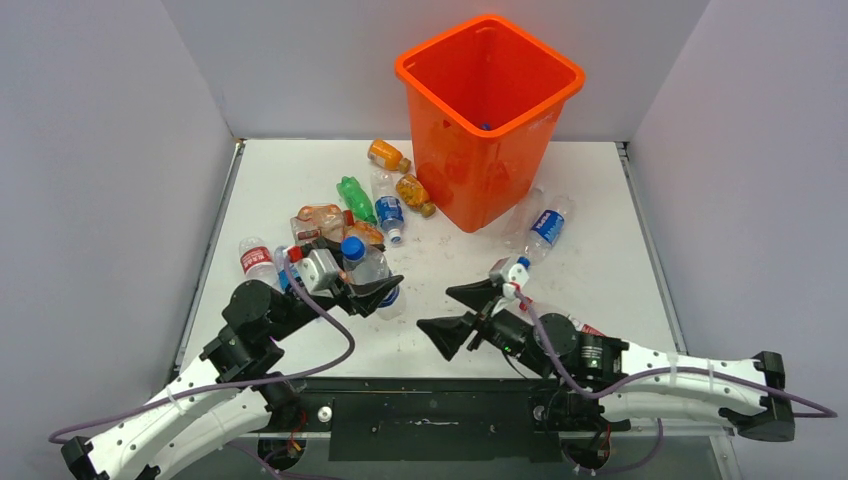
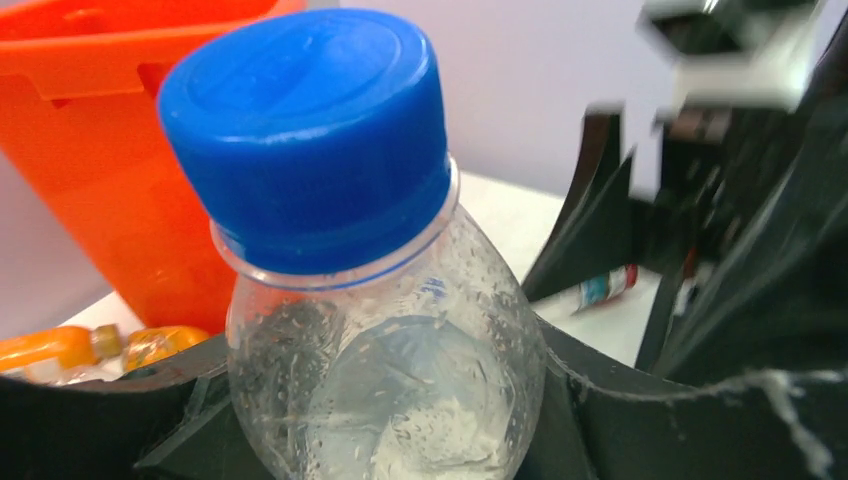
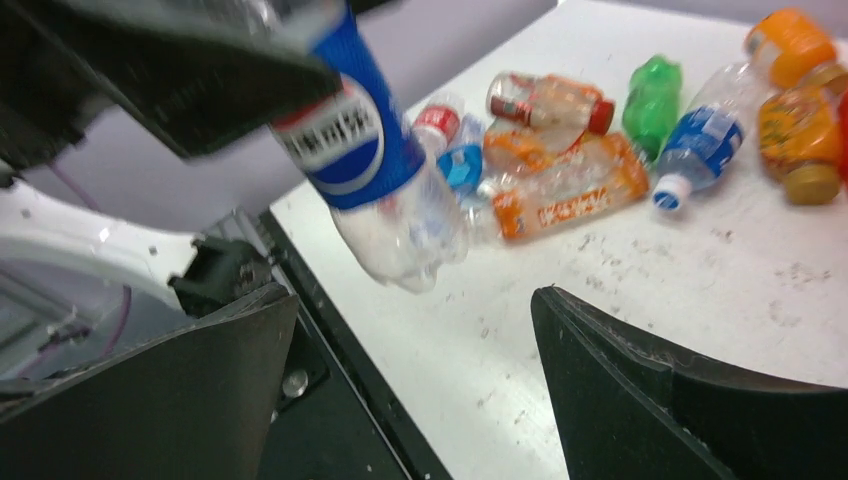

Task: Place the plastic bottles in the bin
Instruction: Place the plastic bottle in the trash bin.

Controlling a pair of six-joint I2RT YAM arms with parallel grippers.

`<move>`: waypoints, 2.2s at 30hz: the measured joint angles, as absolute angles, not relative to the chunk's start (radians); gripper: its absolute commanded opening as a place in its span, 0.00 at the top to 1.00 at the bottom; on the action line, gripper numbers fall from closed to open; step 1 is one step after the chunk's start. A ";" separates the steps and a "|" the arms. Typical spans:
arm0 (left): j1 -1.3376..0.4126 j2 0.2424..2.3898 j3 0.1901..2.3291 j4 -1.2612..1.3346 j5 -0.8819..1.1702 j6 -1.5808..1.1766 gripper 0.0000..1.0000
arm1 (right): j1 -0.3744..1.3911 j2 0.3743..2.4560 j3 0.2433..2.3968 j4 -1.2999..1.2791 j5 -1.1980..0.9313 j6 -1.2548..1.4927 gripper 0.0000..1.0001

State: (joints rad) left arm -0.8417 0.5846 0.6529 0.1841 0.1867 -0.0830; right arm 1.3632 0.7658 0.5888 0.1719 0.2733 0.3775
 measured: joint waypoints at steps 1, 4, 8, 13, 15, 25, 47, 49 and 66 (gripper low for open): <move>-0.842 0.583 0.653 0.155 0.186 -0.038 0.88 | 1.363 0.734 0.604 0.140 0.298 0.377 0.10; -0.842 0.582 0.641 0.104 0.190 0.031 0.88 | 1.363 0.696 0.701 0.070 0.355 0.363 0.10; -0.842 0.573 0.591 0.083 0.242 0.056 0.89 | 1.363 0.752 0.916 -0.003 0.389 0.335 0.05; -0.842 0.592 0.559 0.065 0.340 0.056 0.91 | 1.363 0.900 1.107 -0.040 0.383 0.325 0.00; -0.842 0.609 0.559 0.063 0.366 0.055 0.91 | 1.363 0.958 1.136 -0.056 0.377 0.326 0.03; -0.842 0.618 0.554 0.063 0.387 0.052 0.92 | 1.363 1.116 1.140 -0.113 0.365 0.326 0.15; -0.851 0.621 0.537 0.048 0.366 0.030 0.11 | 1.376 1.210 1.142 -0.099 0.384 0.326 0.95; -0.855 0.618 0.535 0.052 0.358 0.029 0.04 | 1.375 1.210 1.142 -0.102 0.391 0.326 0.95; -0.868 0.510 0.498 0.128 0.141 0.038 0.04 | 1.356 1.014 1.455 0.064 0.760 -0.150 0.95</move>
